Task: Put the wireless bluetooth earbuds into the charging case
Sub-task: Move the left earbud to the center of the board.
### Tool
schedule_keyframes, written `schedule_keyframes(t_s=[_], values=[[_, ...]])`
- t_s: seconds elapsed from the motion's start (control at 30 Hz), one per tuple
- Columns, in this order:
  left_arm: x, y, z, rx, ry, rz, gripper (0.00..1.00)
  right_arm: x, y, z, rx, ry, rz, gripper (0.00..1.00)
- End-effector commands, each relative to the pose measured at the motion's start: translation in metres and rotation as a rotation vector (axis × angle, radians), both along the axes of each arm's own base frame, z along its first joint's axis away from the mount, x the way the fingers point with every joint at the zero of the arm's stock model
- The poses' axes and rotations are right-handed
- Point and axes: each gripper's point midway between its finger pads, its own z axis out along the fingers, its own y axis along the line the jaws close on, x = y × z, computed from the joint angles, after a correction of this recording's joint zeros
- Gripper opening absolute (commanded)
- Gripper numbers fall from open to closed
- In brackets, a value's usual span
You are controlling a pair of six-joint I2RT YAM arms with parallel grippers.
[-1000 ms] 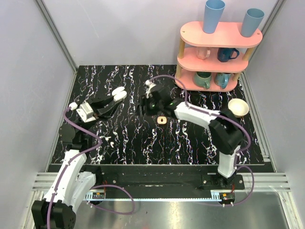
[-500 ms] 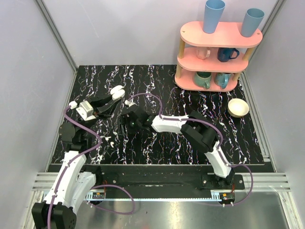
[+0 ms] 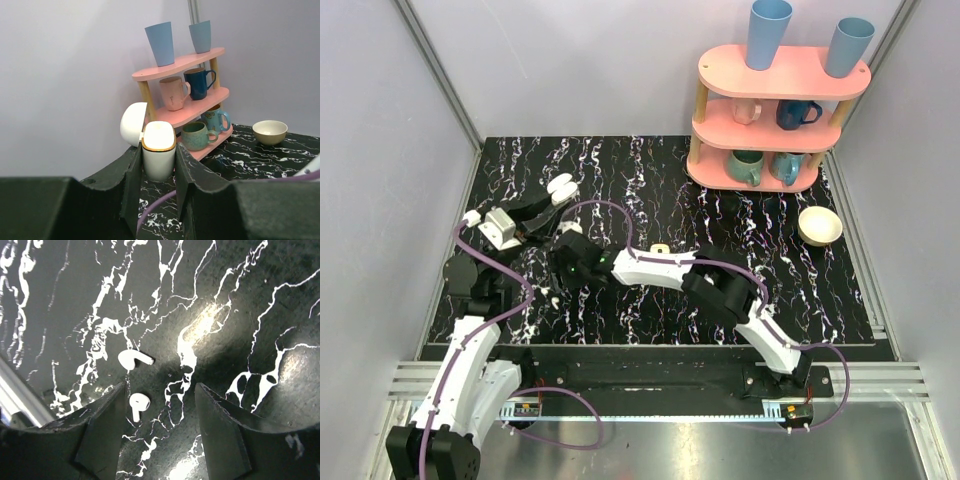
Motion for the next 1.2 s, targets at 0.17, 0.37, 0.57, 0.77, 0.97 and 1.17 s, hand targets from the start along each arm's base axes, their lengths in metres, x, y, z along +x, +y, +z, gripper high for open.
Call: schedule_keyframes(t_s=[0.17, 0.37, 0.57, 0.77, 0.97, 1.17], values=[[-0.004, 0.01, 0.033, -0.022, -0.096, 0.076, 0.0, -0.006, 0.001, -0.005, -0.117, -0.085, -0.002, 0.63], [0.002, 0.016, 0.031, -0.019, -0.077, 0.137, 0.0, -0.016, 0.009, -0.003, -0.139, -0.133, 0.021, 0.61], [0.006, 0.023, 0.029, -0.022, -0.051, 0.182, 0.0, -0.024, 0.014, 0.0, -0.15, -0.156, 0.047, 0.57], [0.005, 0.023, 0.029, -0.026, -0.055, 0.188, 0.0, -0.03, 0.013, 0.0, -0.163, -0.167, 0.05, 0.56], [0.004, 0.024, 0.03, -0.026, -0.059, 0.193, 0.0, -0.035, 0.021, -0.007, -0.179, -0.156, 0.087, 0.51], [0.002, 0.025, 0.033, -0.027, -0.064, 0.198, 0.0, -0.034, 0.018, -0.007, -0.192, -0.156, 0.076, 0.5]])
